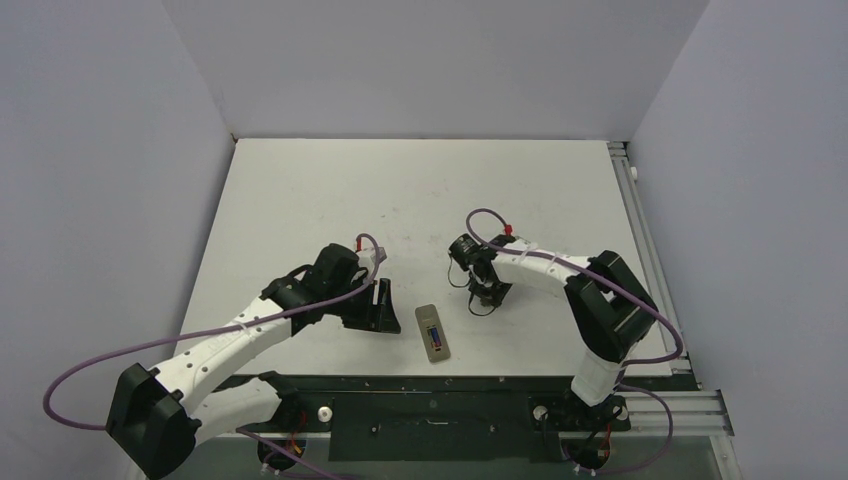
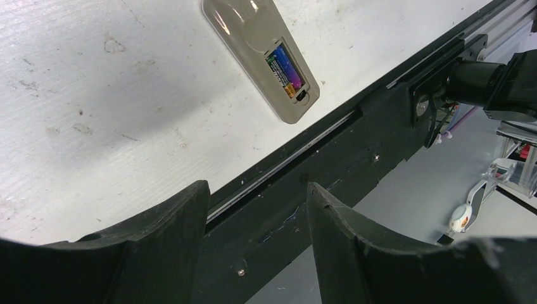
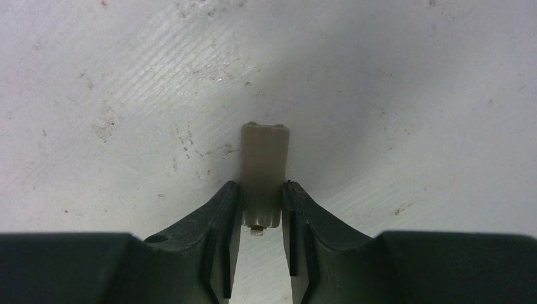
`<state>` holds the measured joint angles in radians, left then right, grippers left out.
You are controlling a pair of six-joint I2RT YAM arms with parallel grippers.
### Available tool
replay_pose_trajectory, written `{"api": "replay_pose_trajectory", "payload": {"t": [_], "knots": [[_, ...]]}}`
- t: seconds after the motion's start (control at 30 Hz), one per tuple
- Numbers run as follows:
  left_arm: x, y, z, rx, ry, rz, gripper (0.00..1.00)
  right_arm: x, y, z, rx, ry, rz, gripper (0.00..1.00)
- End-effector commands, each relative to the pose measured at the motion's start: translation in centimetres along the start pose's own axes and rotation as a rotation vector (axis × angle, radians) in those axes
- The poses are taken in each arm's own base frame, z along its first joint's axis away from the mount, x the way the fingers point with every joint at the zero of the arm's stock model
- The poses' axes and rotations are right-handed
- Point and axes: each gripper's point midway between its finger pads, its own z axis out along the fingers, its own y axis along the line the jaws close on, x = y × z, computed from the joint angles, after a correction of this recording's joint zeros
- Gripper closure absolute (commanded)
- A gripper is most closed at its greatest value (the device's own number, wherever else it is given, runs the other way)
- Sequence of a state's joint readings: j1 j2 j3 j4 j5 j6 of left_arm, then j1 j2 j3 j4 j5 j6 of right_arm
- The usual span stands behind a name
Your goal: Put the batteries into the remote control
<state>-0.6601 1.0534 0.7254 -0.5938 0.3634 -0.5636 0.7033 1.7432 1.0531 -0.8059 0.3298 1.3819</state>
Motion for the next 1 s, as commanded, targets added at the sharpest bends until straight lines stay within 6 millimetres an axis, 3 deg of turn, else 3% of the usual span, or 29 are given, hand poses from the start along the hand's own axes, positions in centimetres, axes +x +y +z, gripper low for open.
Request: {"api": "replay_pose_trajectory", "payload": {"t": [0.0,0.67,0.97], "knots": [[-1.0,-0.2,0.0,-0.007,-0.032,0.016,0.45,1.9,-0.2,1.3,-0.006,0.027,-0.140,0.91],[-2.4,0.9,0.4,0.024,-0.043,-0.121,0.47,1.1,2.2,-4.5,-0.190,-0.136,-0.524,0.91],[-3.7,1.0,-0.3,0.096,-0.057,-0.194,0.47,1.3,3.5,-7.3,-0.404,-0.158,-0.625,0.91]]}}
